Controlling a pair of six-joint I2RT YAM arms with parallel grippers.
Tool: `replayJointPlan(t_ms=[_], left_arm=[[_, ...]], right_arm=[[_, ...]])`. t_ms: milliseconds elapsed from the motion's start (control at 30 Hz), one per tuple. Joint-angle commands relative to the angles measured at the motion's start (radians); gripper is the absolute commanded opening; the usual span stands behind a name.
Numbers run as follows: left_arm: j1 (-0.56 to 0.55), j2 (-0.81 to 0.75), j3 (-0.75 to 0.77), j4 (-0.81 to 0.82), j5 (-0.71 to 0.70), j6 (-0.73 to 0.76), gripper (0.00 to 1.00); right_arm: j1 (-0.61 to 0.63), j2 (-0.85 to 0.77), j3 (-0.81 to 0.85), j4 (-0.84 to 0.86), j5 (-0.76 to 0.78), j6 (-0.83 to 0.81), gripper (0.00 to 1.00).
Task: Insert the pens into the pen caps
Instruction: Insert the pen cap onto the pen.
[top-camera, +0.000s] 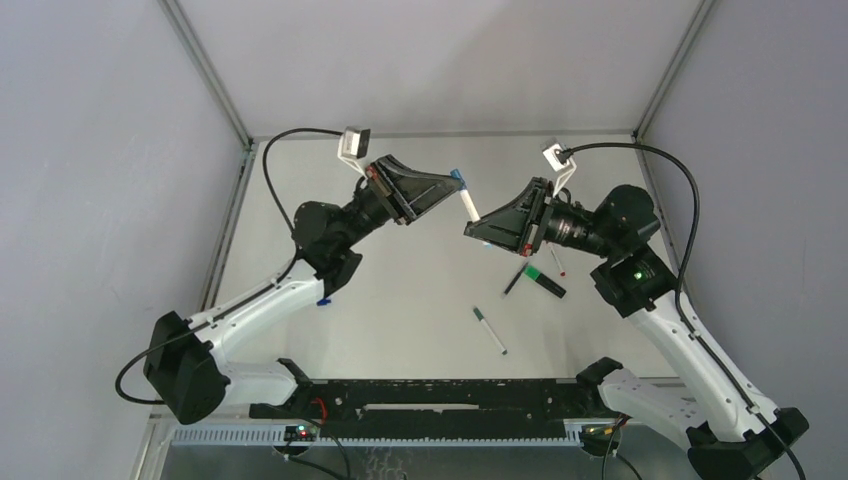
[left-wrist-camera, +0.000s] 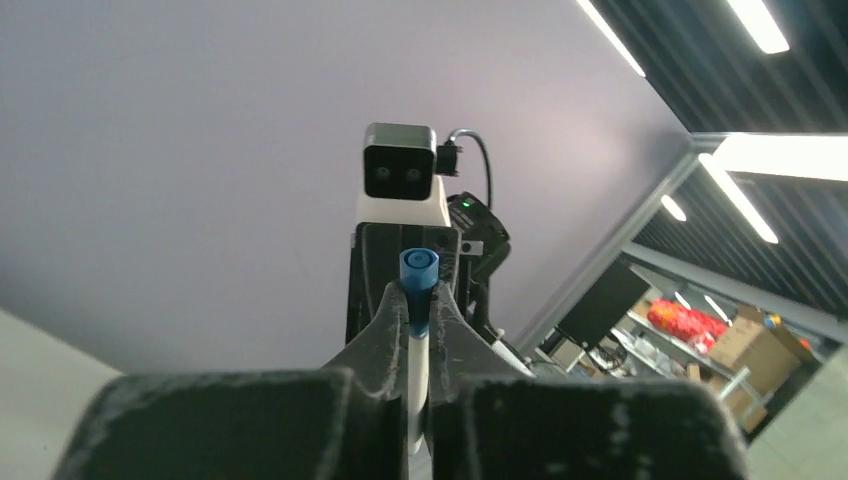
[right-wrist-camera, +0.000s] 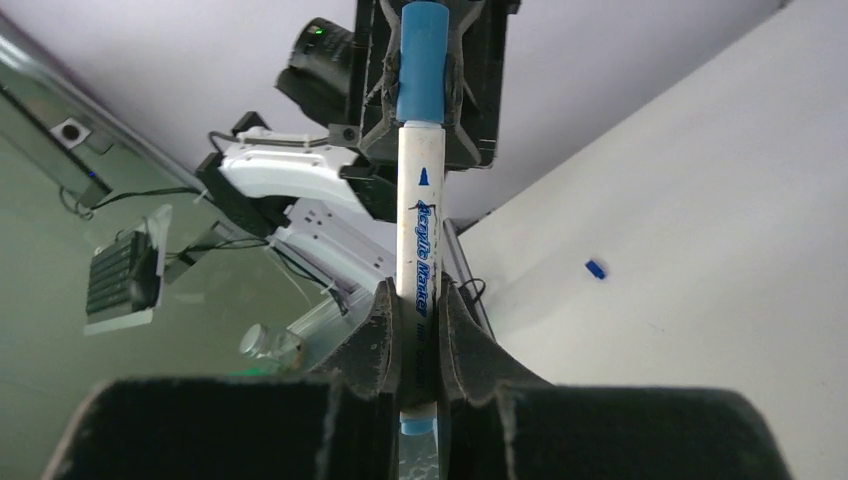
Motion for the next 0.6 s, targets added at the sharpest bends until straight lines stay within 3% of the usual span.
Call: replayJointPlan(t_ms=[0, 267, 467, 567], left_arm=[[-0.029, 0.028, 0.038, 0.007, 0.184, -0.014, 0.11], [-0.019, 0.014, 0.082, -0.036, 0.163, 0.002, 0.34], [-0.009, -0.051, 0.060, -0.145, 0.147, 0.111, 0.60], [0.001, -0.094, 0.020, -0.157, 0.155, 0.159, 0.65]], right_arm=[[0.009, -0.005, 0.074, 0.197, -0.072, 0.017, 0.00], [0.005, -0.034, 0.063, 0.193, -0.101, -0.023, 0.00], [-0.004, -0.050, 0.059, 0.205, -0.107, -0.021, 0.00], [-0.009, -0.056, 0.057, 0.218, -0.121, -0.025, 0.00]])
